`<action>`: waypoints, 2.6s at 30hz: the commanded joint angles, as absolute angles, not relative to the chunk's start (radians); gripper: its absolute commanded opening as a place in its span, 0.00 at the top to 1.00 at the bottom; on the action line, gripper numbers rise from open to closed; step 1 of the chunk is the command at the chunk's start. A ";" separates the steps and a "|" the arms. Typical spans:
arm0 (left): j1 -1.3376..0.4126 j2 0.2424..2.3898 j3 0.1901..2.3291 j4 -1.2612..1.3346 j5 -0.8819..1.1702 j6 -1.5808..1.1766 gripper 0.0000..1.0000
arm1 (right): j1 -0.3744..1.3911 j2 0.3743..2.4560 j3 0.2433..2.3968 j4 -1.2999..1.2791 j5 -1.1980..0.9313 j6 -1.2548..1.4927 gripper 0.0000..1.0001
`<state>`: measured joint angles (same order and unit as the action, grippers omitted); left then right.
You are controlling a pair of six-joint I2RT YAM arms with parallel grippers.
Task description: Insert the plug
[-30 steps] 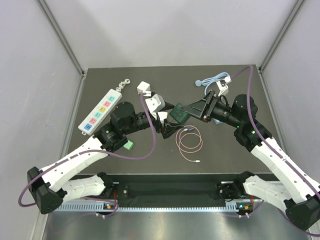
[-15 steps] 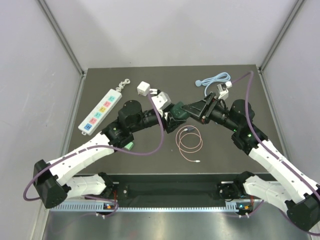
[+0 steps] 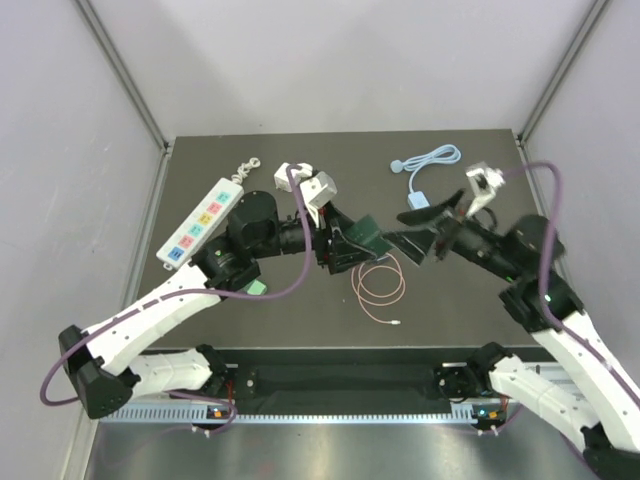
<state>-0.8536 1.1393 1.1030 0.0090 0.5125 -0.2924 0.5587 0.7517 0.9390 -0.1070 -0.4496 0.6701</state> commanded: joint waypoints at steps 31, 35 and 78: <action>-0.857 1.054 1.120 0.144 0.992 -0.882 1.00 | 0.620 0.822 1.104 -0.133 -1.281 -0.558 0.11; -0.857 1.074 1.118 0.163 1.000 -0.891 1.00 | 0.650 0.833 1.104 -0.121 -1.284 -0.558 0.11; -0.491 1.178 1.256 -0.471 0.114 -0.516 0.01 | 0.690 0.923 1.326 -0.753 -0.211 -0.248 1.00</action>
